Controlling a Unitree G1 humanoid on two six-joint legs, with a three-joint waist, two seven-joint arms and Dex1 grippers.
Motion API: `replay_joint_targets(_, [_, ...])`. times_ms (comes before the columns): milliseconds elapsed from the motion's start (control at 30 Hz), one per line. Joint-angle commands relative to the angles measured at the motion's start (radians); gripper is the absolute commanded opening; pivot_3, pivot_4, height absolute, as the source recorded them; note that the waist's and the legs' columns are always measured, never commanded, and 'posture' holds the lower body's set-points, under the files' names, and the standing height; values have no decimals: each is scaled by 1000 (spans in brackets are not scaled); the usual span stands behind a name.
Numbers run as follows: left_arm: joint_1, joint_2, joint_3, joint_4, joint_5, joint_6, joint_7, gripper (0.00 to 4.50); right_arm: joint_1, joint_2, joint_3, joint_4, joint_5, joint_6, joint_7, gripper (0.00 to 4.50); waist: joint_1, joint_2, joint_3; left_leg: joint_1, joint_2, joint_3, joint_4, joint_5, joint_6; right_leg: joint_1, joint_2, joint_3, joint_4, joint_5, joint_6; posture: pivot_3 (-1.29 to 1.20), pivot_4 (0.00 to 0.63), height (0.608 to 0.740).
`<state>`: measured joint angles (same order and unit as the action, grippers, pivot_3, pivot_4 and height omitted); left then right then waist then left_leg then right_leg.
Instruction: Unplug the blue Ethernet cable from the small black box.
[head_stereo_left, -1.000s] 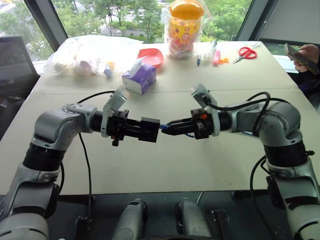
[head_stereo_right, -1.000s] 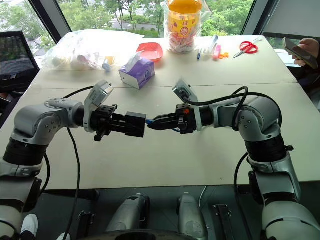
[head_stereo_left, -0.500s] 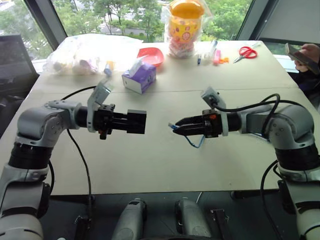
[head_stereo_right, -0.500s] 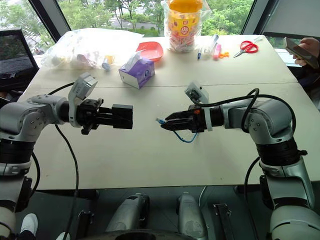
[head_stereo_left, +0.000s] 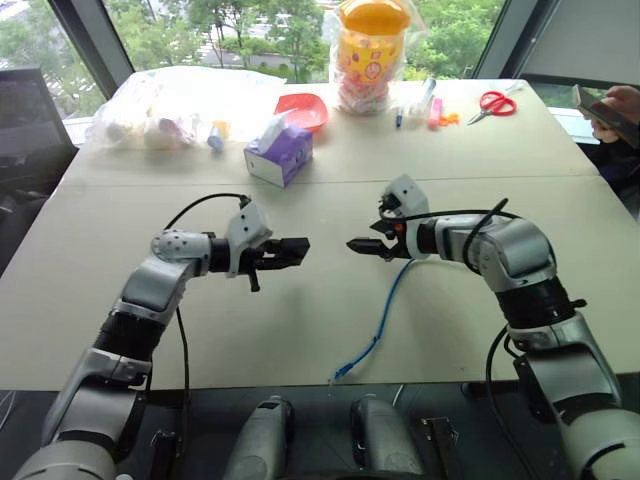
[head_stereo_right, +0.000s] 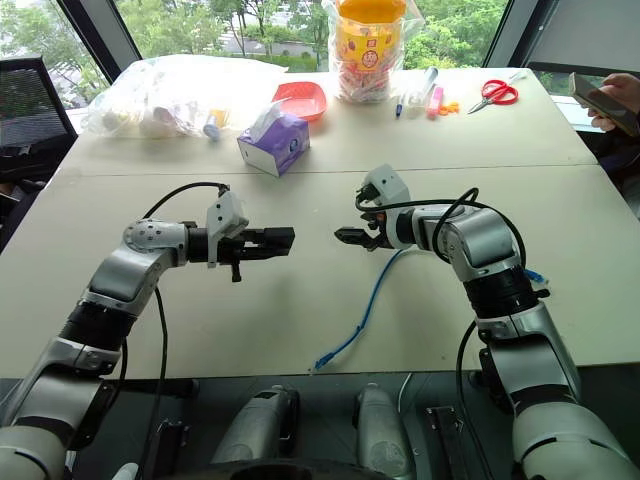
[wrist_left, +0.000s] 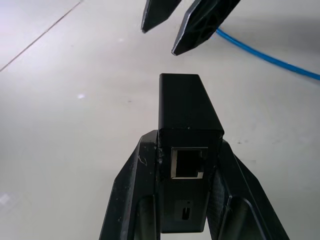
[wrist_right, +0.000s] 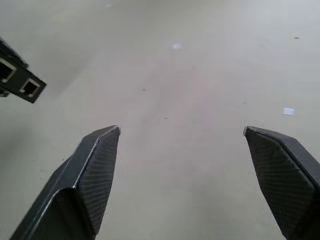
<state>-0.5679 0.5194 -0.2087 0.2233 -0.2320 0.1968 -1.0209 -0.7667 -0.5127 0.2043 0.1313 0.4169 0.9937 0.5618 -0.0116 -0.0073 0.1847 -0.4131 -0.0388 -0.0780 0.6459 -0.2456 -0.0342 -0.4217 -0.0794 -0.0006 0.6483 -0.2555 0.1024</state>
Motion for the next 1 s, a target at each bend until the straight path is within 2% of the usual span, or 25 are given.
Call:
replay_joint_targets(33, [-4, -62, 45, 66, 26, -87, 90, 536, -7, 19, -54, -59, -18, -19, -30, 4088, 0, 0, 0, 0, 0, 0, 0, 0, 0, 0, 0, 0, 0, 0, 0, 0, 150, 740])
replay_joint_targets(300, [51, -90, 34, 156, 65, -173, 92, 536, 53, -13, -123, -207, -3, 70, -43, 4088, -2, 0, 0, -1, 0, 0, 1, 0, 0, -1, 0, 0, 1, 0, 0, 0, 150, 740])
replay_joint_targets(567, [89, -69, 58, 152, 58, -183, 67, 4376, 165, -58, -229, -438, 63, 213, -47, 4193, -1, 0, -1, 0, 1, -1, 1, 0, 0, 1, 1, 0, 1, 0, 0, 0, 150, 740])
replay_joint_targets(733, [144, -11, 112, 9, -33, -53, 10, 4449, 308, -153, -323, -643, 161, 290, 10, 4193, 0, 0, -1, 0, 0, -1, 1, -1, 1, 1, 0, 0, 0, 0, 0, 0, 150, 740])
replay_joint_targets(1000, [222, 132, 186, -225, -168, 185, -68, 4449, 446, -227, -459, -792, 277, 343, 49, 4193, -1, 0, -1, 5, 2, -1, 1, -1, 2, 7, 1, -1, -1, 0, 0, 0, 150, 740])
